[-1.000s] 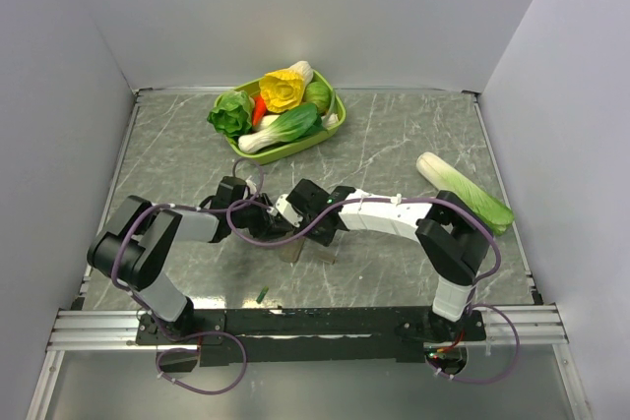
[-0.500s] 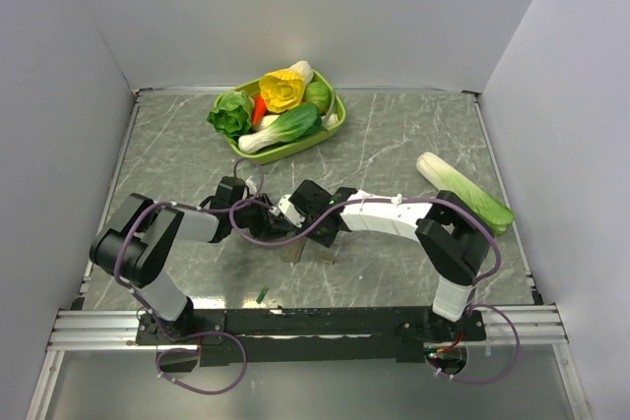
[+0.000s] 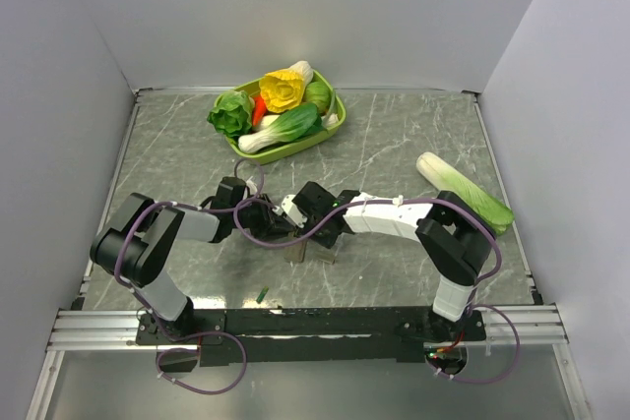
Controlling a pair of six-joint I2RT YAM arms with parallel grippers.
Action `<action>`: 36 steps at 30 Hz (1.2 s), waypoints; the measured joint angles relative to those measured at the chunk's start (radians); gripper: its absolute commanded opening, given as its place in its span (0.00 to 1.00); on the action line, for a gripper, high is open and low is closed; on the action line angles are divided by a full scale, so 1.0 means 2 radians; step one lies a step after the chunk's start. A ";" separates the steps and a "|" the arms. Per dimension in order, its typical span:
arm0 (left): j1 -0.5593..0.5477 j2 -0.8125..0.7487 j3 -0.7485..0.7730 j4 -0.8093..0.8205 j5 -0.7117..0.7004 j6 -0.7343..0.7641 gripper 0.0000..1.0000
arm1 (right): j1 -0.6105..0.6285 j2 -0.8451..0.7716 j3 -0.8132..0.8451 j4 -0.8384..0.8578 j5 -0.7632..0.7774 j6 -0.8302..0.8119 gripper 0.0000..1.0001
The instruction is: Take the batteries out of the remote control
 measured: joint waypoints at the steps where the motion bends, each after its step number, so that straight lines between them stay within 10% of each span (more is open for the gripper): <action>1: 0.000 0.000 0.000 0.000 0.000 0.000 0.01 | 0.000 0.000 0.000 0.000 0.000 0.000 0.00; 36: 0.000 0.000 0.000 -0.008 -0.005 -0.006 0.01 | 0.005 -0.046 -0.048 0.032 -0.065 -0.020 0.00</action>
